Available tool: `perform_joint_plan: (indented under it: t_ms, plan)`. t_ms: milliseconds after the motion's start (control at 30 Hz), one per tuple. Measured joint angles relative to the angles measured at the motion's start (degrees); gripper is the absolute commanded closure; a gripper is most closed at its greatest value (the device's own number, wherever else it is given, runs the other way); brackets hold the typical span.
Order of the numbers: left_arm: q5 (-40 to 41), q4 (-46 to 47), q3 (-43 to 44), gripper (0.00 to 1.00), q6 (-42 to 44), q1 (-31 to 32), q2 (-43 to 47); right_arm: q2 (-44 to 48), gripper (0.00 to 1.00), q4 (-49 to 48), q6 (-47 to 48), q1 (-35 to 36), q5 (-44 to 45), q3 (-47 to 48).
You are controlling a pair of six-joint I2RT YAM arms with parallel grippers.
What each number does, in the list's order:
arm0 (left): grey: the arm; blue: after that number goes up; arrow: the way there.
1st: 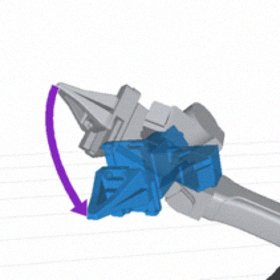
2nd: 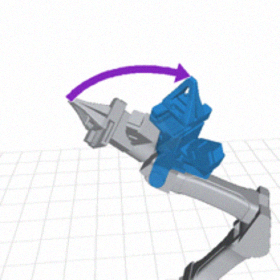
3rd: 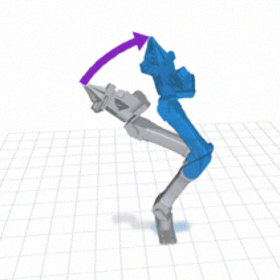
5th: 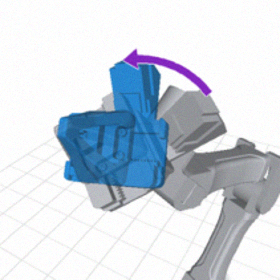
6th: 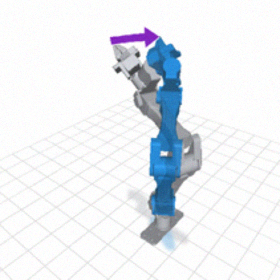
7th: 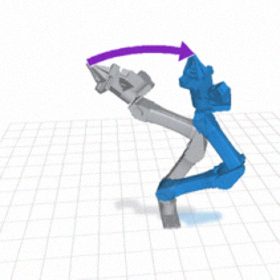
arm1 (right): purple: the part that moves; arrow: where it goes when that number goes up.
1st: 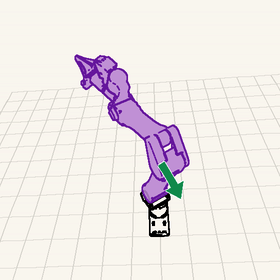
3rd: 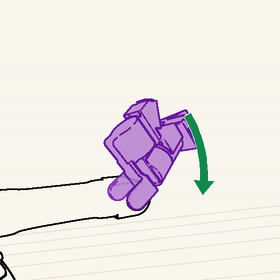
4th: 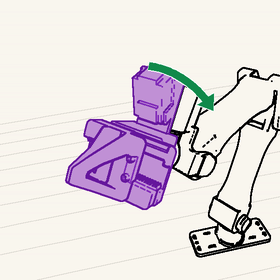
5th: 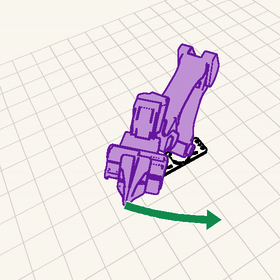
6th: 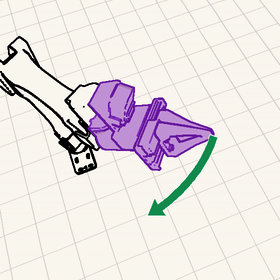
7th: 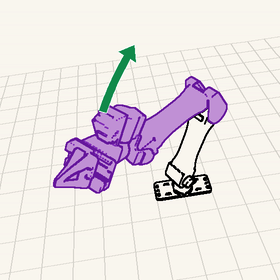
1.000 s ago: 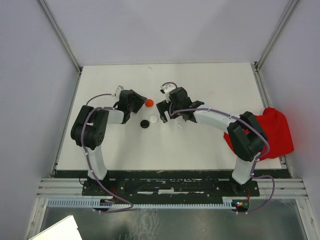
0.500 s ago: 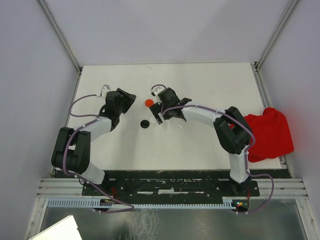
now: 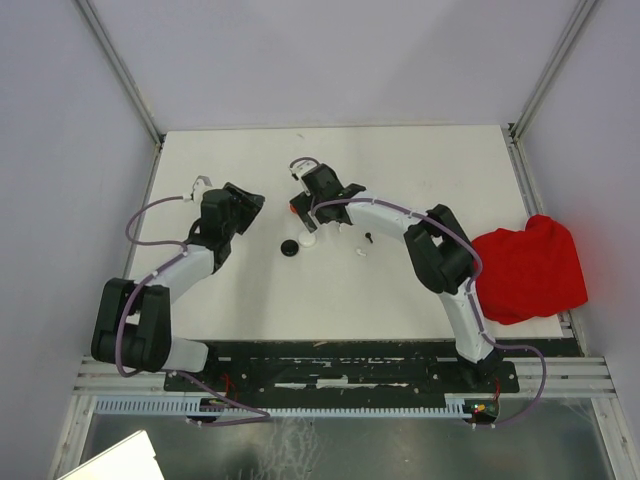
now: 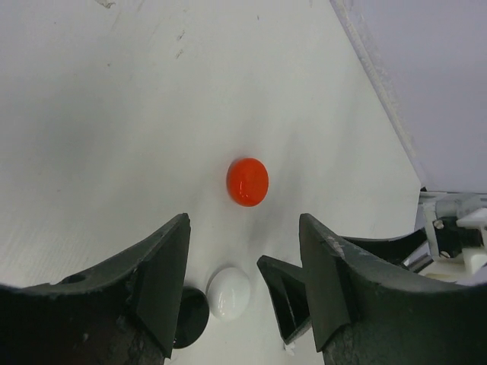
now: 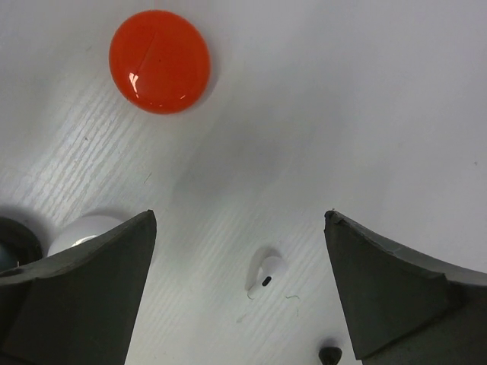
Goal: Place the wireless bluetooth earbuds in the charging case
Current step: Pick up the charging case at the center of the board.
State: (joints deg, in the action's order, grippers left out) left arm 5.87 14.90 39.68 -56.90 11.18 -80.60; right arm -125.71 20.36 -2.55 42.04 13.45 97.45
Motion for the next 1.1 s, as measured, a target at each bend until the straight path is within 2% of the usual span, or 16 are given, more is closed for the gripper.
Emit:
perform_joint_plan:
  t_ms: [167, 500, 1100]
  plan:
    - [0.02, -1.22, -0.70, 0.34, 0.57, -0.59, 3.13, -2.80, 0.01, 1.07, 1.20, -0.20, 0.33, 3.17]
    - [0.00, -2.03, -0.90, 0.34, 1.22, -1.36, 4.63, -3.78, 0.00, 1.55, 1.95, -0.20, -1.38, 3.30]
    - [-0.13, -2.43, -2.10, 0.34, 1.29, -1.57, 5.29, 2.45, 0.00, -2.47, 1.73, 1.81, -2.89, -8.11]
